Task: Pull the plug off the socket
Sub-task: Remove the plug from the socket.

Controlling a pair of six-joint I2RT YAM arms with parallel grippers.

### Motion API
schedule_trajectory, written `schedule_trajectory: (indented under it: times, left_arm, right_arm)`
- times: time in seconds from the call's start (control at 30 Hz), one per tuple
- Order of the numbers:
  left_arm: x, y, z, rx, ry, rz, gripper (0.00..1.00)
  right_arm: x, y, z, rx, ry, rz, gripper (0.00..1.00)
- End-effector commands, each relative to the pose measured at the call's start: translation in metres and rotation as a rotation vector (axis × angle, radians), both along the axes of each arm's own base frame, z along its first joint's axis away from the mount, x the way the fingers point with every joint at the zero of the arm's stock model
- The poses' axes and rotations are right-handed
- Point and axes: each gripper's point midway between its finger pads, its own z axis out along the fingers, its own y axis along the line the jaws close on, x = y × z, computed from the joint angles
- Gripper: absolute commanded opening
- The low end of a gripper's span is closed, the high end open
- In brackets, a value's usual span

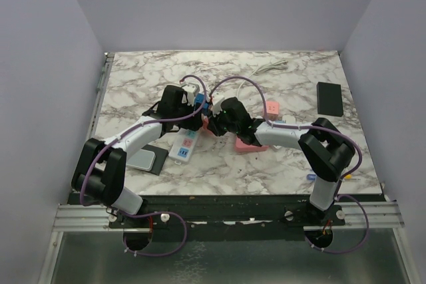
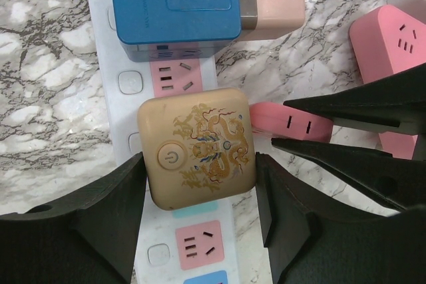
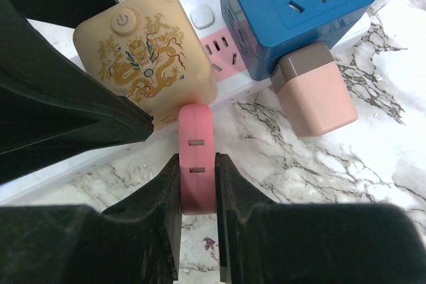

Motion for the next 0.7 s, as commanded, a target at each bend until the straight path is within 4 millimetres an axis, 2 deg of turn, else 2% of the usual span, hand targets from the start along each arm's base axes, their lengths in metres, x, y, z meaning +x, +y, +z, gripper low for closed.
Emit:
schedule_trajectory:
  times: [0.0, 0.17, 0.27, 0.5, 0.67]
  left_arm:
    - [-0.035, 0.033, -0.048, 0.149, 0.186, 0.014, 0.0]
    - [-0.035, 0.032, -0.049, 0.145, 0.192, 0.009, 0.0]
    - [-0.035, 0.031, -0.049, 0.143, 0.192, 0.008, 0.0]
    - [-0.034, 0.034, -0.051, 0.156, 0.194, 0.023, 0.0]
    - [-0.033, 0.035, -0.052, 0.159, 0.194, 0.031, 0.0]
  right_arm:
    - [0.059, -0.044, 0.019, -0.065, -0.16, -0.182, 0.0]
    - [0.073, -0.057, 0.021, -0.083, -0.182, -0.207, 0.0]
    - [0.076, -0.058, 0.024, -0.076, -0.19, -0.201, 0.0]
    - [0.063, -0.048, 0.022, -0.037, -0.137, -0.132, 0.0]
    - [0.046, -0.043, 0.019, 0.003, -0.073, -0.125, 0.0]
